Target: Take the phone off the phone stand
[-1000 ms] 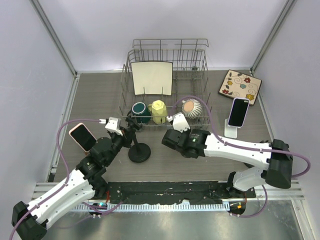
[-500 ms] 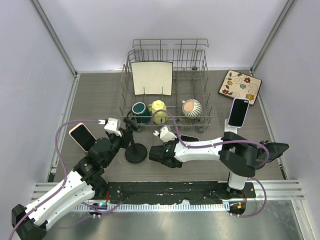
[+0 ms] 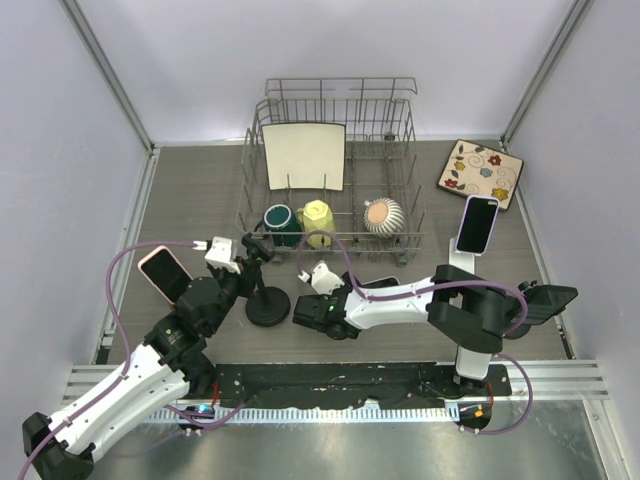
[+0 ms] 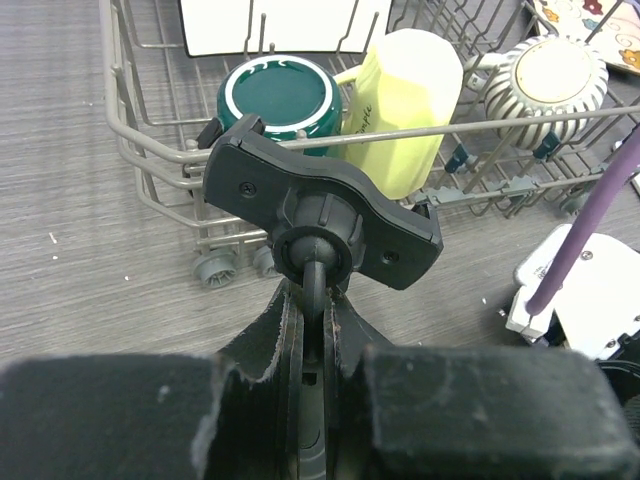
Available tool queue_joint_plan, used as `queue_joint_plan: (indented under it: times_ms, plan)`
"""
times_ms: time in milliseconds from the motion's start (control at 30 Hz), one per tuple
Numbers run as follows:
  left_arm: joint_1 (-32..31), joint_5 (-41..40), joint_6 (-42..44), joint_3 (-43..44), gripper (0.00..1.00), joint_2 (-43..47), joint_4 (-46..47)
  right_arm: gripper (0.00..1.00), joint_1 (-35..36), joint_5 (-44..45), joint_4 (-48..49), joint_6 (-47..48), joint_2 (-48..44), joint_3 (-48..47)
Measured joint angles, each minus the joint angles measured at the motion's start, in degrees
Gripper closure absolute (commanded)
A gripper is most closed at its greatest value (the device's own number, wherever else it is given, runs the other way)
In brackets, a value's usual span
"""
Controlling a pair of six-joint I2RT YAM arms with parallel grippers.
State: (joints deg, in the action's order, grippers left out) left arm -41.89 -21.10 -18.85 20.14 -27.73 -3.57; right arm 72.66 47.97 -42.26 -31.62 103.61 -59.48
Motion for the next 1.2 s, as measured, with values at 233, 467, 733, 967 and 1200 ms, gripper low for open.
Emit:
queue_joint_plan:
  times_ms: [233, 467, 733, 967, 1200]
  plan:
    - [0.0, -0.9, 0.0, 0.0, 1.0, 0.1, -0.2, 0.19, 0.0, -6.7, 7.3, 2.8, -3.9, 1.3]
    - [0.0, -5.1, 0.0, 0.7, 1.0, 0.0, -1.9, 0.16, 0.0, -10.0, 11.4, 5.5, -9.6, 2.9]
    - [2.5, -10.2, 1.2, 1.2, 1.0, -0.3, -2.6, 0.16, 0.0, -5.5, 16.2, 7.6, -20.5, 5.2]
    - [10.9, -9.5, 5.3, 2.8, 1.0, -6.7, 1.2, 0.16, -0.5, -0.1, 18.2, 7.1, -28.2, 10.2]
    - [24.5, -2.1, 7.8, 7.0, 1.0, -18.6, 8.6, 0.1, -0.7, 6.6, 18.7, 5.2, -39.3, 15.6]
